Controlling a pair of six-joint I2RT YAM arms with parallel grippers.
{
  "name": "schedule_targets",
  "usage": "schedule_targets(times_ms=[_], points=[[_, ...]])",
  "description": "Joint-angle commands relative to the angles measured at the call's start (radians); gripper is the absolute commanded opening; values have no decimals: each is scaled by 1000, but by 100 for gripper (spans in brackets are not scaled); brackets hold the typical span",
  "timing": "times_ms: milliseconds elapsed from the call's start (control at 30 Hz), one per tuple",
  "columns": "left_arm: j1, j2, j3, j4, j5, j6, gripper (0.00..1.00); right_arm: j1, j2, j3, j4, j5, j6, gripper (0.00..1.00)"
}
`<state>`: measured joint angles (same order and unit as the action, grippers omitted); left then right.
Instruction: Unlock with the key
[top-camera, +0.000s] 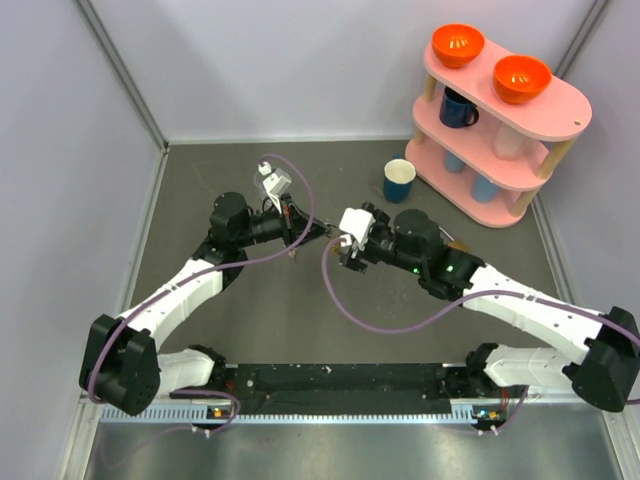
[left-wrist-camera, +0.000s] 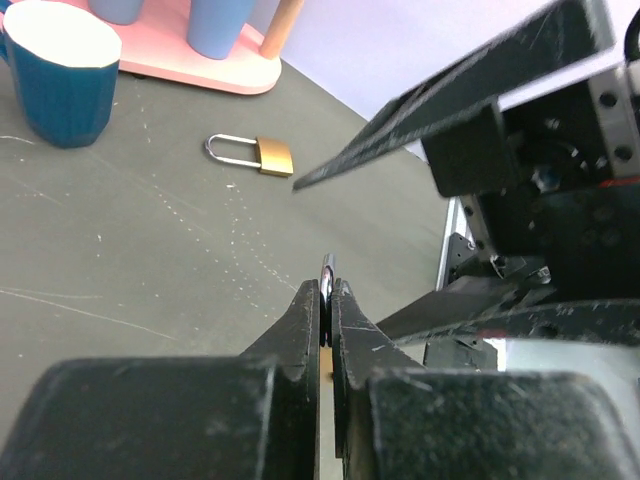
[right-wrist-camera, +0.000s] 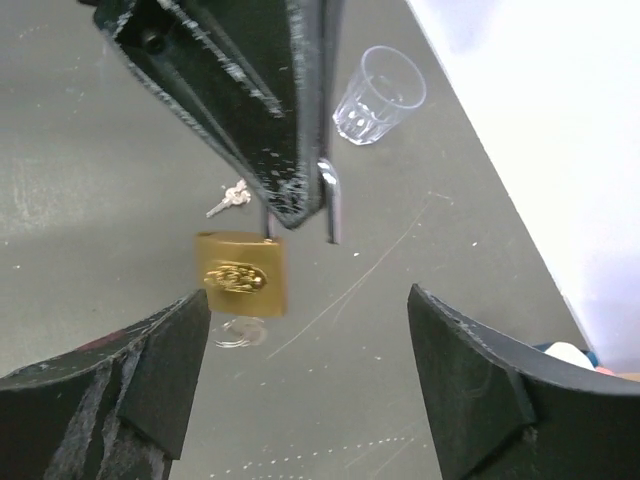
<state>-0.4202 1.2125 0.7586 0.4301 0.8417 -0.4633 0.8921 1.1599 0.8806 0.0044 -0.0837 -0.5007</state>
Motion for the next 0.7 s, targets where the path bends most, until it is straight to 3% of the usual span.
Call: schedule_targets(times_ms=[0, 167, 300, 500, 667], points=[[4, -33, 35, 18, -30, 34, 0, -62, -80, 78, -46, -86, 76, 80], [6, -27, 36, 16, -41, 40, 0, -131, -129, 78, -49, -117, 106, 80], [3, -16, 51, -40, -90, 101, 0, -162, -143, 78, -40, -56, 90, 80], [-28, 68, 165, -240, -317, 349, 0, -249, -155, 80, -27, 15, 67, 81], [-87, 189, 299, -369, -441, 436, 0, -291, -180, 74, -24, 18, 65, 81]])
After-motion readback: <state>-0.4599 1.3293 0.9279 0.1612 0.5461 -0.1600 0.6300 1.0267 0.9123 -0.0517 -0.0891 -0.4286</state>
